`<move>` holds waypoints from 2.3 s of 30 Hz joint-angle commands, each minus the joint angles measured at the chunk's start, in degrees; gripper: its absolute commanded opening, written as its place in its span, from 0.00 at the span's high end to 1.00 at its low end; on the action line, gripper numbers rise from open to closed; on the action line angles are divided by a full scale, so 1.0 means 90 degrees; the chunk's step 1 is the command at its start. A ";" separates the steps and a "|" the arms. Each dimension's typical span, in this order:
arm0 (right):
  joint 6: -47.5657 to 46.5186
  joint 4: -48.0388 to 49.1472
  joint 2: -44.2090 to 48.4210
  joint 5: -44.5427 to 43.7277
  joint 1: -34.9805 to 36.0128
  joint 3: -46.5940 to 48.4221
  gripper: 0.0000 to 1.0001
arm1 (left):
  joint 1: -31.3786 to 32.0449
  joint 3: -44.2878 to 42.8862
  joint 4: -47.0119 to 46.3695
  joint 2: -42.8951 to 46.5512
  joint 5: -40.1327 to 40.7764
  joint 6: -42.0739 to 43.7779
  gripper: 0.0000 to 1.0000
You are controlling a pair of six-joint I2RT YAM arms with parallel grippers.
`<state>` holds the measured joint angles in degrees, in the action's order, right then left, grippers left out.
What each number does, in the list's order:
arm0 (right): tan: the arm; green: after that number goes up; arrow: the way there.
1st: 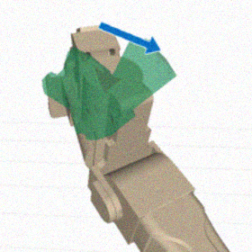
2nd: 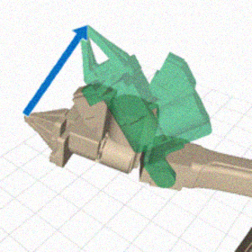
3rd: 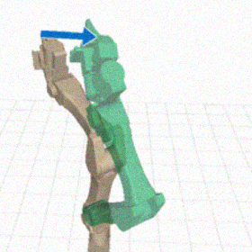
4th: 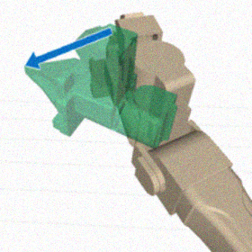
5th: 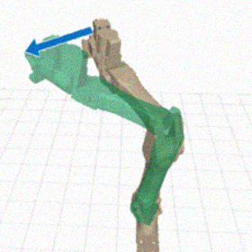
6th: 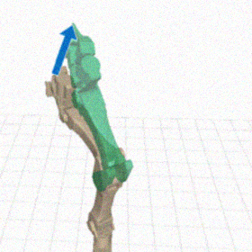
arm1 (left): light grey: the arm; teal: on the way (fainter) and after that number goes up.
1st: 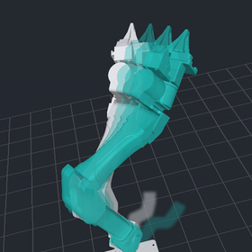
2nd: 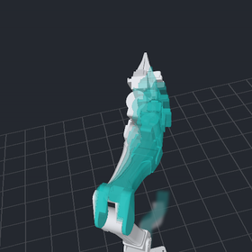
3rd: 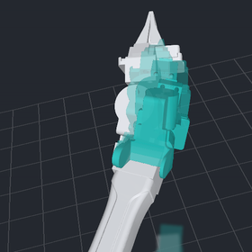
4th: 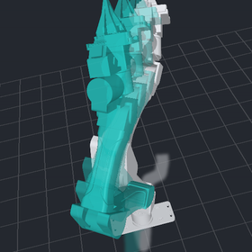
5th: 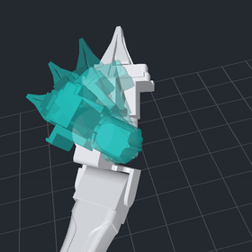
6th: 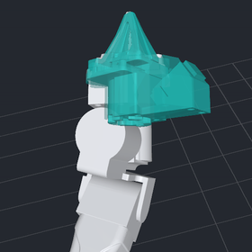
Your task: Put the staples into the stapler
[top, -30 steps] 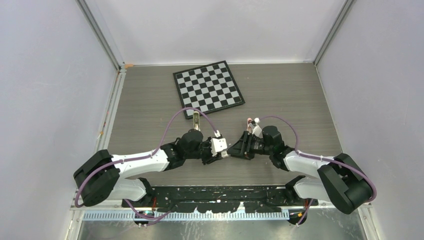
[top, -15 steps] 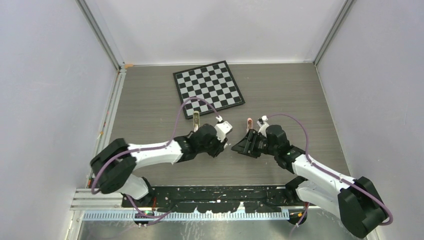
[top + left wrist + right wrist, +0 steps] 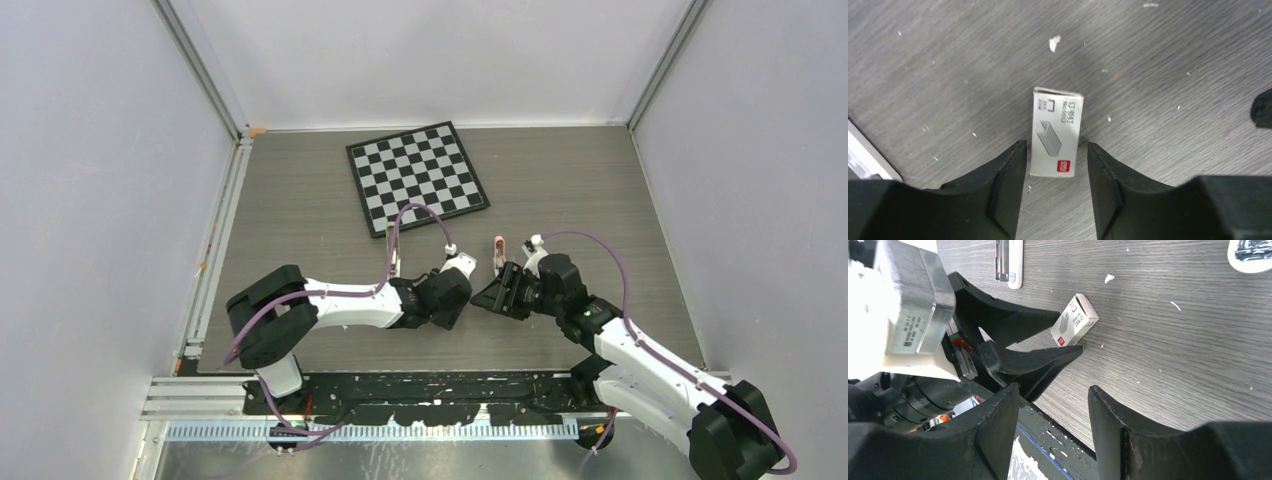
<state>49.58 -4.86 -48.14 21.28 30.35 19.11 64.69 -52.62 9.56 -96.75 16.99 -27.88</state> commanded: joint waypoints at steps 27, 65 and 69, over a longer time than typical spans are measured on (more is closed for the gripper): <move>-0.0264 -0.1081 0.1227 -0.0715 -0.0152 0.0233 0.41 | 0.0301 0.1405 -0.2832 0.1310 -0.0895 0.0188 0.45; -0.0274 -0.1395 0.1228 -0.1063 -0.0291 0.0108 0.40 | -0.1129 -0.0924 0.0839 -0.0460 -0.4557 0.8380 0.35; -0.0294 -0.1396 0.1182 -0.1056 -0.0314 0.0138 0.40 | -0.1178 -0.0987 0.0877 -0.0558 -0.4631 0.8390 0.38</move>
<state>47.81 -18.92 -37.17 12.88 27.88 19.40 54.61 -59.24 16.01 -101.19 -22.11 46.04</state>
